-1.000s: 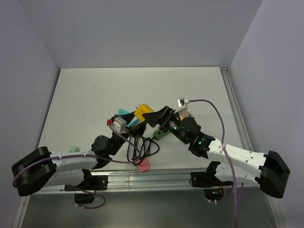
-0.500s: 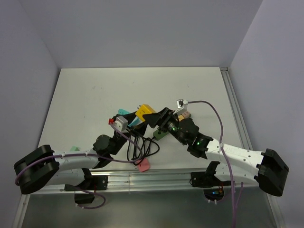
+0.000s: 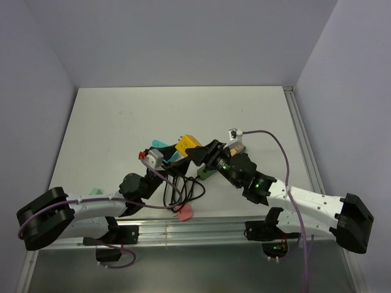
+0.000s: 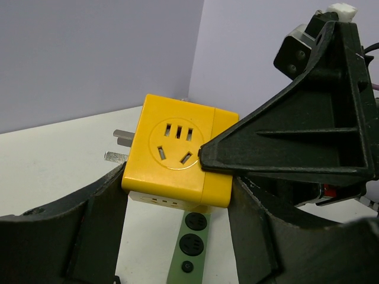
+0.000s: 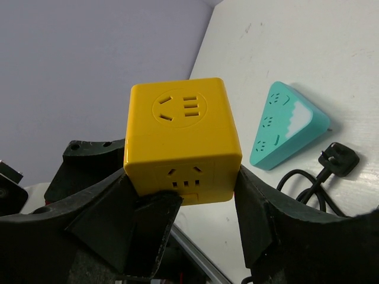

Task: Insert the plug
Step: Pick up the plug from the corner of the board.

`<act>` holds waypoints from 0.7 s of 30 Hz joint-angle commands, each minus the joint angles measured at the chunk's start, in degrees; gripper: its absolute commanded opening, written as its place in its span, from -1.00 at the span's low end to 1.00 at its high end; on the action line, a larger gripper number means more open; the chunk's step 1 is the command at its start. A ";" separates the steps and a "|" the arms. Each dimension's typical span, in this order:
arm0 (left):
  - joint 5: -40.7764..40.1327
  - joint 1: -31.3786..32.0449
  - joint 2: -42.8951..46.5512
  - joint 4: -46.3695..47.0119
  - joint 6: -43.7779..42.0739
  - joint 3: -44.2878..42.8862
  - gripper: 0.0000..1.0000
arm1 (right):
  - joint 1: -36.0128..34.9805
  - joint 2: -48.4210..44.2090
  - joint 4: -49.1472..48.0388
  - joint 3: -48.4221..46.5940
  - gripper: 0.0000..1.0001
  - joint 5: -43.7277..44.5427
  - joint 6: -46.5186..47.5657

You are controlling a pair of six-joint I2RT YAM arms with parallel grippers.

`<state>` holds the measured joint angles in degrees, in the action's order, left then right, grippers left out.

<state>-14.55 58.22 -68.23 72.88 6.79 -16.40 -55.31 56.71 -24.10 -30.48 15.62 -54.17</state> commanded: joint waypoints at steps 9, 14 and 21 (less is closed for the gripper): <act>-7.14 0.32 22.84 -4.29 10.60 1.11 0.49 | 3.01 -0.90 20.48 -15.55 -1.00 0.12 8.29; -11.03 0.23 35.41 -17.58 17.01 2.69 0.86 | 8.37 0.60 31.36 -22.41 -1.00 -5.42 12.07; -15.32 0.23 38.96 -47.06 29.50 -8.61 0.99 | 10.92 7.44 52.28 -38.23 -1.00 -6.91 23.66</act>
<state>-25.82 58.57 -28.71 43.20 28.05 -18.06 -44.60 62.57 17.56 -60.66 9.56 -37.98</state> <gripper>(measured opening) 0.994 0.681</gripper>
